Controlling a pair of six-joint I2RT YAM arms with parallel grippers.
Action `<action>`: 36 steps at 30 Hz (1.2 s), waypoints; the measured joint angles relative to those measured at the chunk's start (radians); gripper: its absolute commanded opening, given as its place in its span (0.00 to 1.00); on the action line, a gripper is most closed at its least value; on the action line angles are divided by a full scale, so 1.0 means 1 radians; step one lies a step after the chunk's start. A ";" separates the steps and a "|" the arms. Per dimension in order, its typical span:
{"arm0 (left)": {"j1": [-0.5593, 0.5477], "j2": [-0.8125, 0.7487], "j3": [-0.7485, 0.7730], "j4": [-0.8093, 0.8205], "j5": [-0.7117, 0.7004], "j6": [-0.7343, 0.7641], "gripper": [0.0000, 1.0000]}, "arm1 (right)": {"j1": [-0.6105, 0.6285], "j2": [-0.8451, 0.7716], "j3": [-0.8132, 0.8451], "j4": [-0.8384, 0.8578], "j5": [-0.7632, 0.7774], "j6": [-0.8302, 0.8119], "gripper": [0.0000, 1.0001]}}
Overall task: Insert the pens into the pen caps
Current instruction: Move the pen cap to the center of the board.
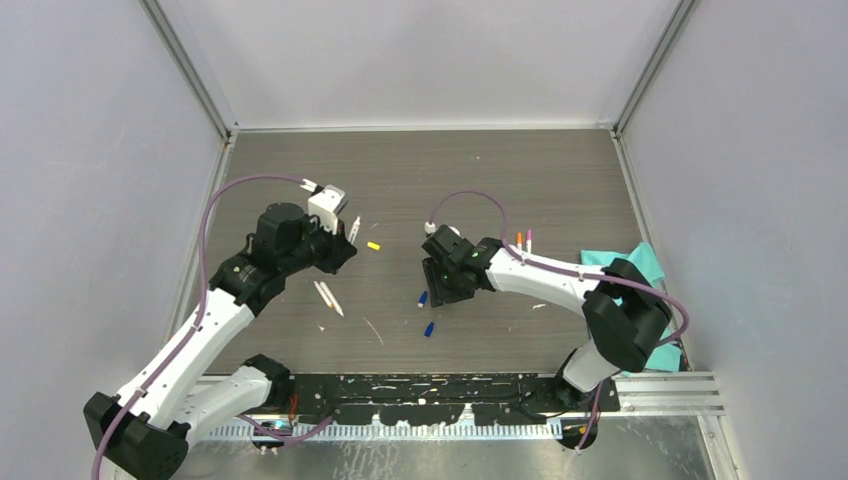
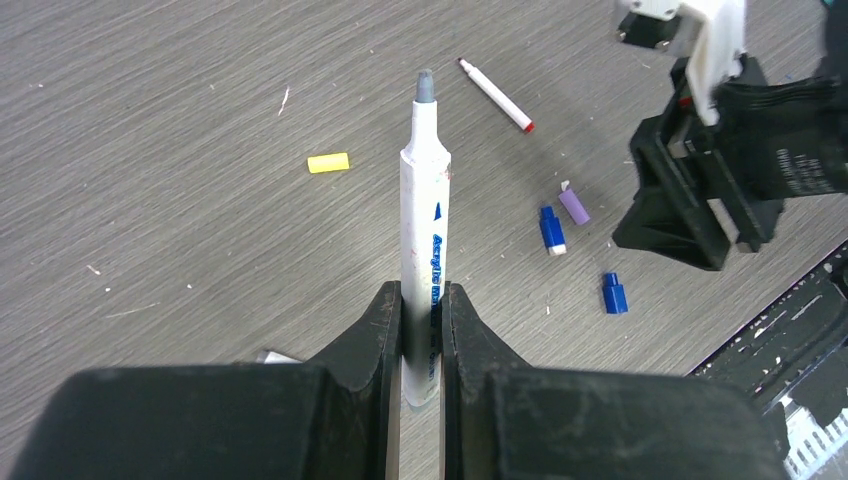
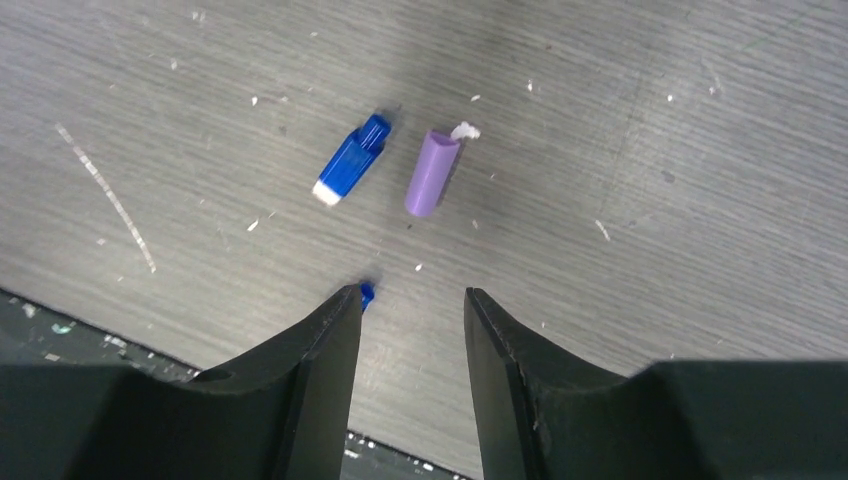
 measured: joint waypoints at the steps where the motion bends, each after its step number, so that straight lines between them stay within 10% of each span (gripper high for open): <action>1: 0.000 -0.004 0.000 0.000 0.000 -0.001 0.00 | 0.002 0.014 0.001 0.006 0.011 0.000 0.47; 36: 0.000 -0.026 -0.010 0.000 -0.003 -0.002 0.00 | 0.052 0.115 -0.033 0.080 0.107 -0.050 0.13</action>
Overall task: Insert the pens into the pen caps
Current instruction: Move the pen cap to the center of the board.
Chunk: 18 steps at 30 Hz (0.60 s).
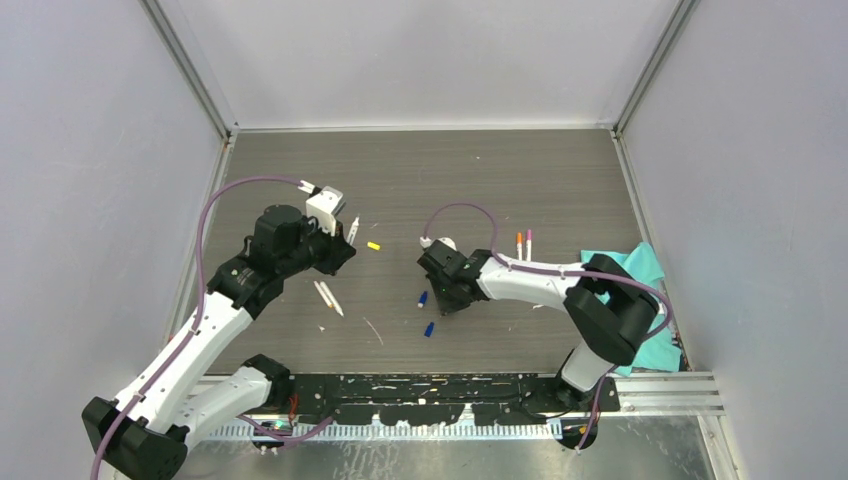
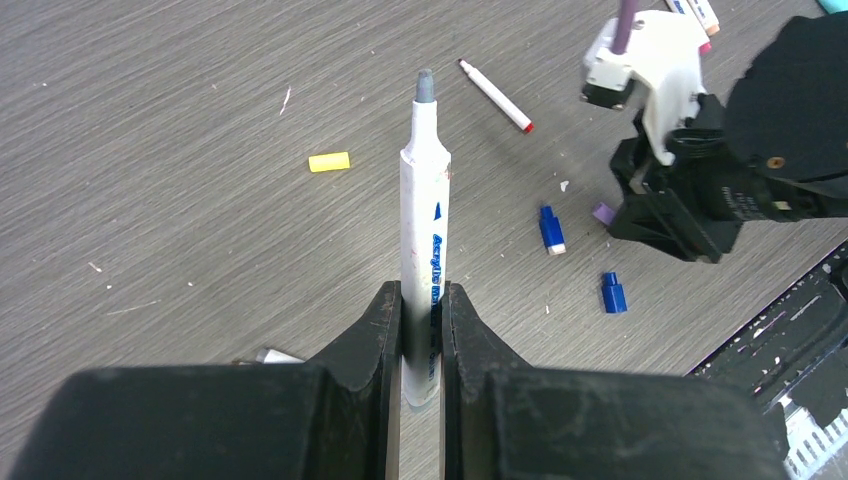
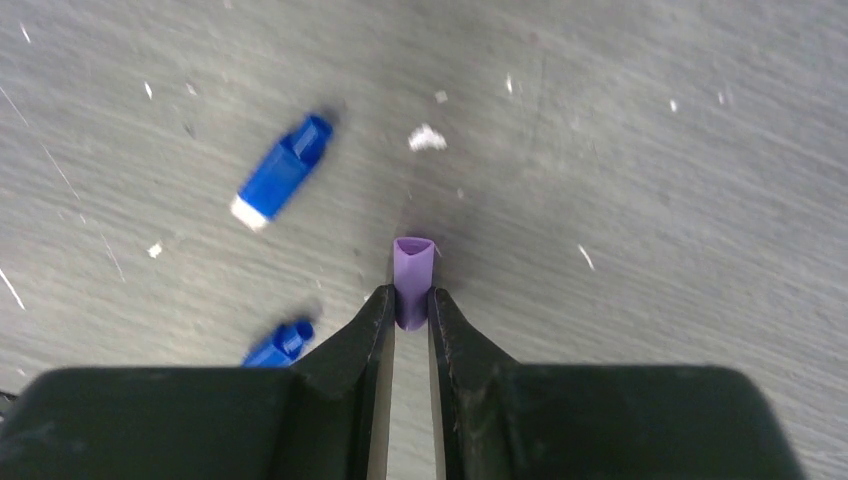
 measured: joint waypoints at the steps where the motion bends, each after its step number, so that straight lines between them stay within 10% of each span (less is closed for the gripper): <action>1: 0.000 0.000 0.000 0.000 0.000 0.000 0.00 | 0.000 -0.024 -0.022 -0.005 -0.006 -0.007 0.13; 7: 0.000 0.000 0.000 0.000 0.000 0.000 0.00 | -0.004 -0.075 -0.086 -0.011 -0.020 -0.039 0.16; 18: 0.000 0.000 0.000 0.000 0.000 0.000 0.00 | -0.005 -0.084 -0.091 -0.022 -0.018 -0.053 0.50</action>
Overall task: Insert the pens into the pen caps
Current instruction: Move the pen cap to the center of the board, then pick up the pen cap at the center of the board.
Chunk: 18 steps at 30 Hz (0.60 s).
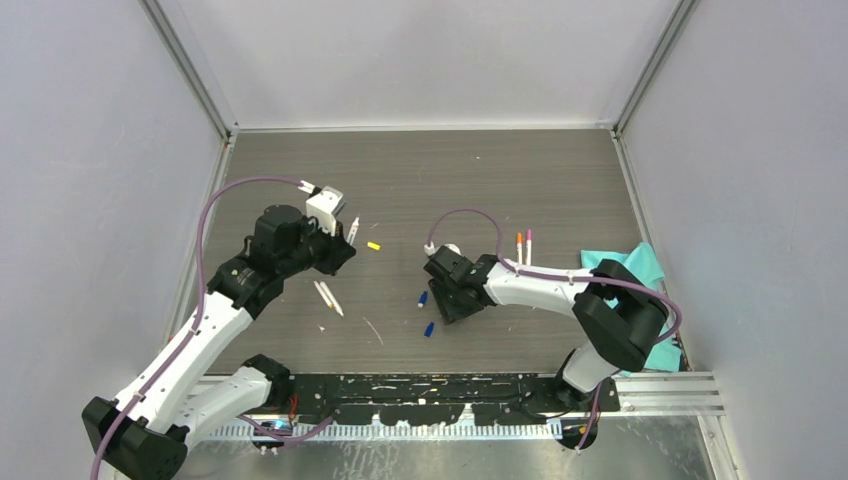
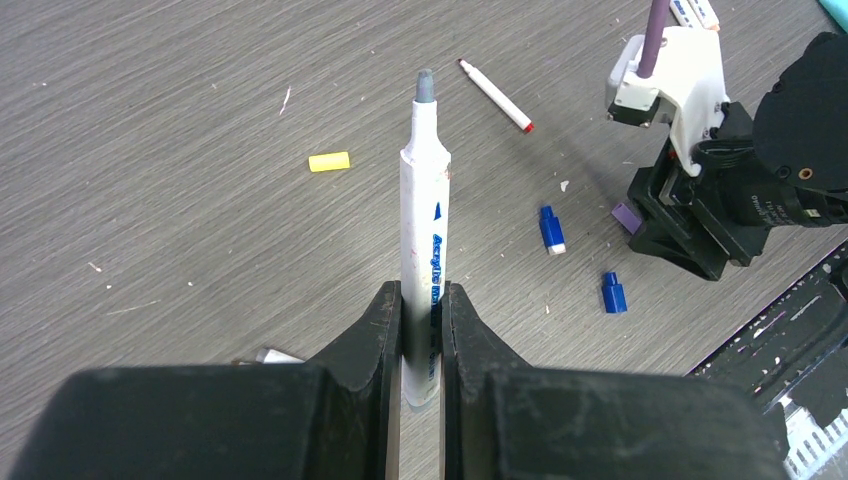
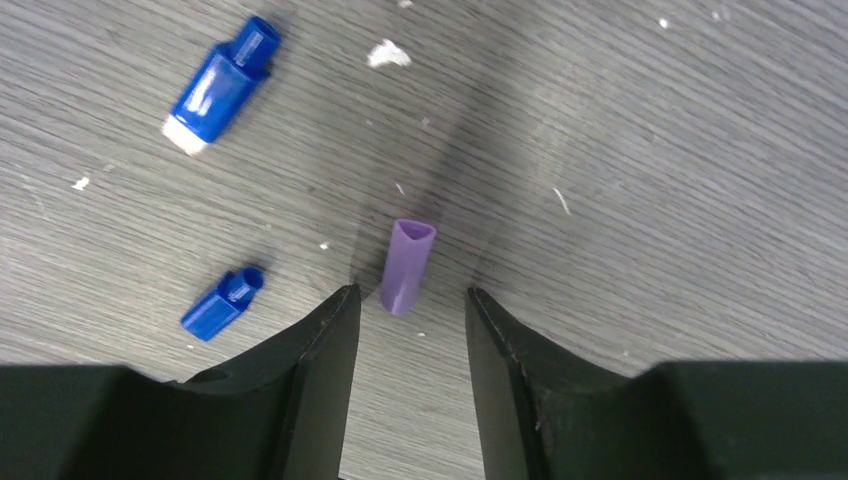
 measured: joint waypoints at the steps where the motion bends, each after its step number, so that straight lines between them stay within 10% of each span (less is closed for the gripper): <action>1: 0.000 0.000 0.000 0.000 0.000 0.000 0.00 | 0.000 -0.003 -0.001 -0.010 0.004 0.000 0.50; 18: 0.000 0.004 0.000 0.000 0.000 -0.001 0.00 | -0.003 -0.019 -0.008 -0.099 0.091 0.036 0.51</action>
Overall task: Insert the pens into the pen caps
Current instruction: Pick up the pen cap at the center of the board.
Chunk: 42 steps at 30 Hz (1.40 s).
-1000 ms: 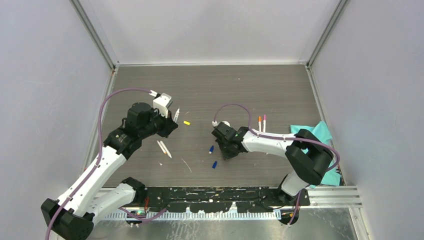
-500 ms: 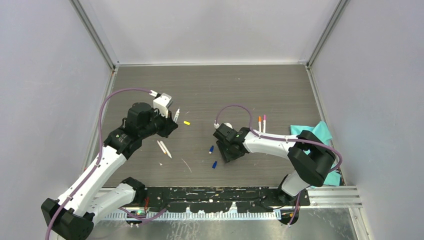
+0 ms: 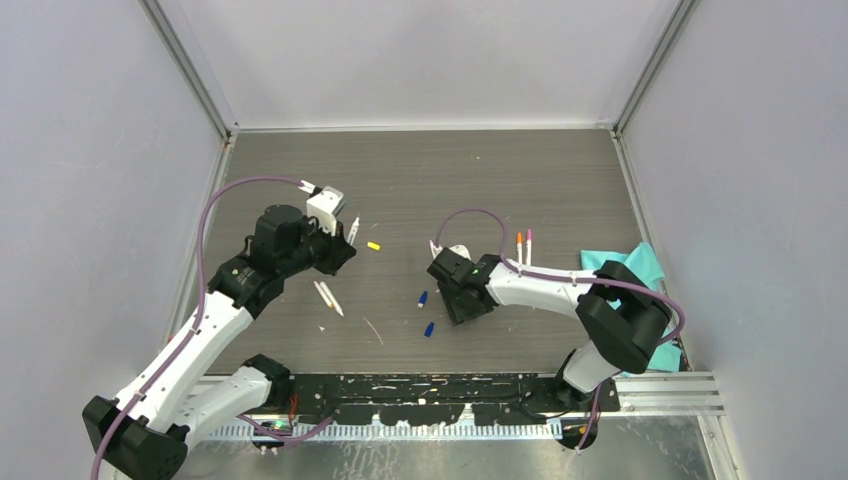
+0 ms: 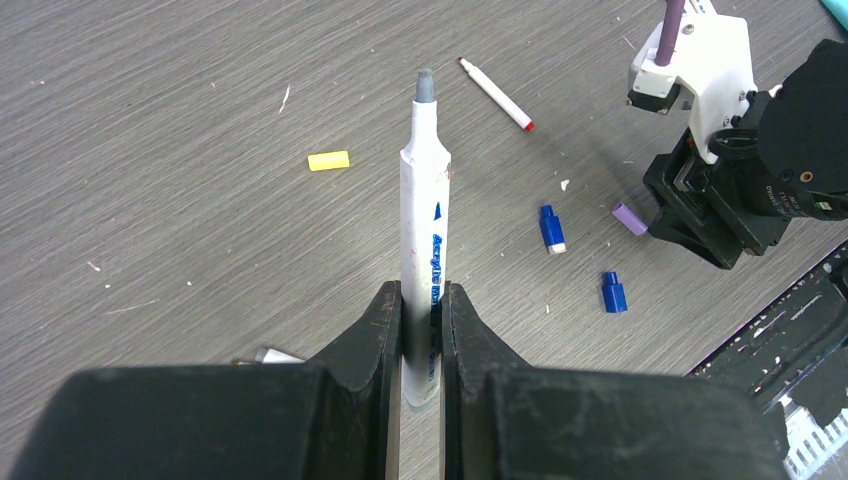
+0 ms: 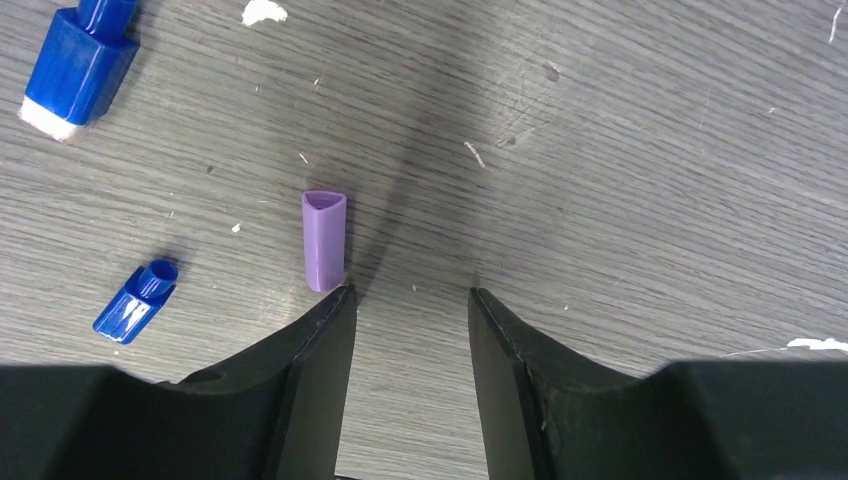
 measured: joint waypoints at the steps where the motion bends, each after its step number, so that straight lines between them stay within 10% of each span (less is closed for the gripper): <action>1: 0.000 0.000 0.000 0.000 0.000 0.000 0.00 | -0.002 0.000 0.000 0.000 0.000 0.003 0.51; 42: 0.000 0.000 0.000 0.000 0.000 0.000 0.00 | -0.028 0.026 0.034 0.029 -0.087 0.020 0.54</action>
